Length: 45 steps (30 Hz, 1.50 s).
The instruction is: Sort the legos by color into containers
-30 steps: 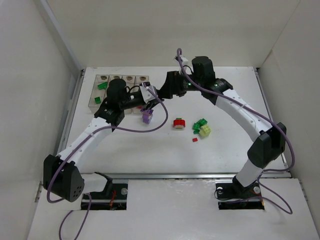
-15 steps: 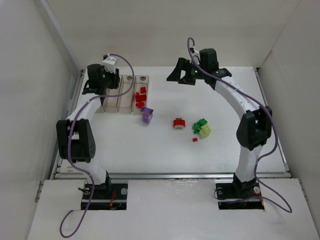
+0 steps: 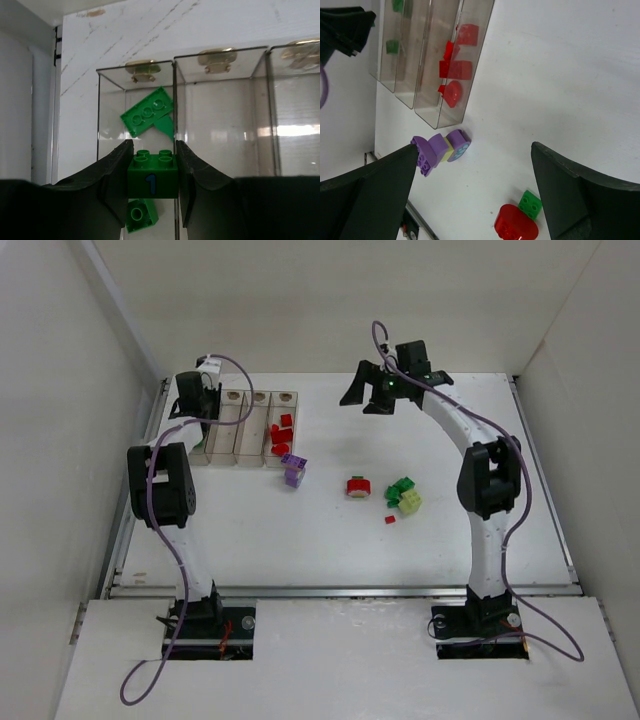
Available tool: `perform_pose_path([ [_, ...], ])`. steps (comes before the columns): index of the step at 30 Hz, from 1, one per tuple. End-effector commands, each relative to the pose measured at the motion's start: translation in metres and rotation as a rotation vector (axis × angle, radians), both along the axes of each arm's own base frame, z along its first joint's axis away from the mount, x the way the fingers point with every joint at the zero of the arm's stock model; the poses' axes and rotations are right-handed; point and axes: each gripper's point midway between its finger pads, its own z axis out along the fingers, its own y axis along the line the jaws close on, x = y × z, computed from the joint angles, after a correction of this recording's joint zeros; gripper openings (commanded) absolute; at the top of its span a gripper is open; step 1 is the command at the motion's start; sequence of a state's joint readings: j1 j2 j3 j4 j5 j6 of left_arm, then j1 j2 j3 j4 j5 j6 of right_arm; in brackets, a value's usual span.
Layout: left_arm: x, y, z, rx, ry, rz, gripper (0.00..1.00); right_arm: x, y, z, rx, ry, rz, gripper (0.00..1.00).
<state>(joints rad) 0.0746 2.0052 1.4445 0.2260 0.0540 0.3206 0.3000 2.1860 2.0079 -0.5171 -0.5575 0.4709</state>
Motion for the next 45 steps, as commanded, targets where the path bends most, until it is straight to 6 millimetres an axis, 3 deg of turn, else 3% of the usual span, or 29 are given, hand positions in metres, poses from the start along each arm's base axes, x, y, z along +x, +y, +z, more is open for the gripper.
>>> perform_pose_path([
  [1,0.017,0.027,0.032,0.053,-0.100,0.090,0.24,0.006,-0.003,0.033,-0.003,-0.090,0.012,1.00],
  [4,0.016,0.035,0.025,0.049,-0.090,0.116,0.29,0.004,-0.005,0.029,-0.020,-0.078,0.011,1.00],
  [6,0.016,0.033,0.025,0.046,-0.090,0.108,0.36,0.001,-0.007,0.037,-0.022,-0.091,0.003,1.00],
  [7,0.015,0.031,0.020,0.039,-0.080,0.094,0.42,0.000,-0.008,0.032,-0.026,-0.078,0.004,1.00],
  [8,0.015,0.031,0.020,0.039,-0.080,0.093,0.55,-0.002,-0.008,0.039,-0.022,-0.091,0.003,1.00],
  [9,0.014,0.028,0.018,0.032,-0.071,0.079,0.85,-0.004,-0.009,0.040,-0.027,-0.097,0.009,1.00],
  [11,0.012,0.025,0.022,0.018,-0.071,0.071,1.00,-0.005,-0.011,0.041,-0.038,-0.107,0.006,1.00],
  [14,0.008,0.020,0.036,-0.012,-0.081,0.061,1.00,-0.011,-0.019,0.041,-0.082,-0.108,0.002,1.00],
  [18,0.001,0.009,0.075,-0.030,-0.125,0.037,1.00,-0.022,-0.045,0.023,-0.240,-0.068,-0.079,1.00],
  [20,-0.005,-0.008,0.109,0.012,-0.176,-0.013,1.00,-0.036,-0.058,0.008,-0.305,-0.015,-0.094,1.00],
  [22,-0.016,-0.016,0.117,0.043,-0.184,-0.034,1.00,-0.050,-0.057,-0.003,-0.349,0.004,-0.083,1.00],
  [23,-0.025,-0.027,0.140,0.054,-0.225,-0.055,1.00,-0.061,-0.063,-0.015,-0.374,0.042,-0.084,1.00],
  [25,-0.036,-0.039,0.144,0.058,-0.237,-0.092,1.00,-0.078,-0.057,-0.030,-0.428,0.068,-0.056,1.00],
  [27,-0.049,-0.058,0.162,0.060,-0.272,-0.138,1.00,-0.095,-0.053,-0.048,-0.492,0.087,0.010,1.00],
  [28,-0.056,-0.068,0.151,0.048,-0.234,-0.175,1.00,-0.103,-0.051,-0.053,-0.531,0.084,0.038,1.00],
  [29,-0.065,-0.075,0.159,0.044,-0.243,-0.195,1.00,-0.114,-0.038,-0.053,-0.556,0.055,0.095,1.00],
  [30,-0.071,-0.087,0.158,0.038,-0.236,-0.225,1.00,-0.123,-0.037,-0.061,-0.606,0.038,0.160,1.00],
  [32,-0.085,-0.099,0.144,0.027,-0.198,-0.264,1.00,-0.135,-0.030,-0.069,-0.676,0.005,0.242,1.00],
  [34,-0.100,-0.108,0.152,0.022,-0.216,-0.292,1.00,-0.138,-0.036,-0.075,-0.742,-0.024,0.317,1.00],
  [35,-0.109,-0.115,0.138,0.019,-0.189,-0.308,1.00,-0.140,-0.034,-0.075,-0.760,-0.045,0.346,1.00],
  [36,-0.120,-0.120,0.139,0.023,-0.202,-0.332,1.00,-0.140,-0.037,-0.082,-0.787,-0.056,0.396,1.00],
  [37,-0.123,-0.119,0.148,0.024,-0.222,-0.332,1.00,-0.143,-0.039,-0.086,-0.792,-0.046,0.401,1.00],
  [38,-0.128,-0.121,0.141,0.020,-0.215,-0.342,1.00,-0.139,-0.038,-0.085,-0.801,-0.080,0.428,1.00],
  [41,-0.142,-0.124,0.152,0.017,-0.260,-0.359,1.00,-0.135,-0.042,-0.090,-0.833,-0.110,0.452,1.00],
  [45,-0.152,-0.124,0.150,0.022,-0.263,-0.372,1.00,-0.137,-0.043,-0.101,-0.864,-0.120,0.495,1.00],
])
